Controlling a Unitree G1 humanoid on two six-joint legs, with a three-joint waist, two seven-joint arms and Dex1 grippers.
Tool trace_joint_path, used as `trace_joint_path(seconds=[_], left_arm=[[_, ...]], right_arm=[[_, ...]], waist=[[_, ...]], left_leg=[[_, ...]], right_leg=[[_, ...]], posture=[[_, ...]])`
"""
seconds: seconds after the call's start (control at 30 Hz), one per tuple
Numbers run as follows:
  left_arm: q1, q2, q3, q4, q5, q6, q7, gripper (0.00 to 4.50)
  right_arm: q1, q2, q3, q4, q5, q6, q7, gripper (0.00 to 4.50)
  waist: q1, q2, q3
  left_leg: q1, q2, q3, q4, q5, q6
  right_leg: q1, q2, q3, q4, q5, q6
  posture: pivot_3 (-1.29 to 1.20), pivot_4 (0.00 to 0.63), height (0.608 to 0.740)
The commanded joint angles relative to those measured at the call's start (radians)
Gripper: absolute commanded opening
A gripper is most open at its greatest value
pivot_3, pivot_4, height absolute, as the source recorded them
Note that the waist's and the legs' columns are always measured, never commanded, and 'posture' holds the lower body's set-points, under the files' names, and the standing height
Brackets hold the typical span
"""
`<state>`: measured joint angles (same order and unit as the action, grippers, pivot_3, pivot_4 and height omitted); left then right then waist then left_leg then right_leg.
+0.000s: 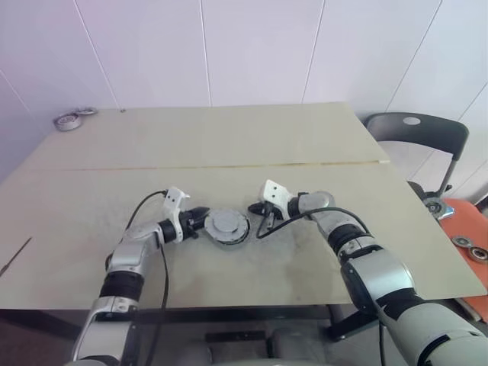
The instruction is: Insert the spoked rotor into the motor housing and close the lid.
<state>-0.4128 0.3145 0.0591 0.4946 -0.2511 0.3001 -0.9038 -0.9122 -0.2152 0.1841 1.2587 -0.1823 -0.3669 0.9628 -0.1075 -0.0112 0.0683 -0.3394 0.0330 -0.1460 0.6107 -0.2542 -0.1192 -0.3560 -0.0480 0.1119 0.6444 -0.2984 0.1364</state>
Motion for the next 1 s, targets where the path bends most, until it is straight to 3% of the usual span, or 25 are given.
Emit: trace_joint_path(seconds=[0.03,0.47,0.77,1.0], left_arm=[[0.025,0.020,-0.006,-0.035,-0.017,0.021,-0.019,2.15],[0.076,0.103,0.069,-0.162,-0.083,0.052,0.020,2.15],[0.300,0.245,0.042,-0.582,-0.218,0.267,-0.092,2.15],[0.332,0.320,0.065,-0.581,-0.240,0.292,-0.108,2.15]], right_arm=[[-0.037,0.003,-0.041,-0.035,0.046,-0.007,0.026,0.00],[-0.074,0.021,-0.025,-0.016,0.019,-0.021,0.005,0.00],[-0.064,-0.013,0.005,-0.001,-0.031,-0.044,-0.035,0.00],[-0.057,-0.010,0.014,0.003,-0.048,-0.050,-0.049,0.00]], waist=[[-0.001,0.000,0.000],[-0.019,0.001,0.001],[-0.020,0.002,0.002],[-0.020,0.002,0.002]], left_leg=[[0.000,0.000,0.000,0.000,0.000,0.000],[-0.001,0.000,0.000,-0.002,0.000,0.000],[-0.002,0.001,0.000,-0.005,0.000,0.000],[-0.002,0.001,0.000,-0.004,0.000,0.000]], right_leg=[[0.000,0.000,0.000,0.000,0.000,0.000],[-0.002,0.000,0.000,0.000,0.000,0.000],[-0.004,0.000,0.000,-0.001,-0.001,0.000],[-0.004,0.000,0.000,-0.001,-0.002,-0.003]], posture=[[0.00,0.000,0.740],[0.00,0.000,0.740],[0.00,0.000,0.740],[0.00,0.000,0.740]])
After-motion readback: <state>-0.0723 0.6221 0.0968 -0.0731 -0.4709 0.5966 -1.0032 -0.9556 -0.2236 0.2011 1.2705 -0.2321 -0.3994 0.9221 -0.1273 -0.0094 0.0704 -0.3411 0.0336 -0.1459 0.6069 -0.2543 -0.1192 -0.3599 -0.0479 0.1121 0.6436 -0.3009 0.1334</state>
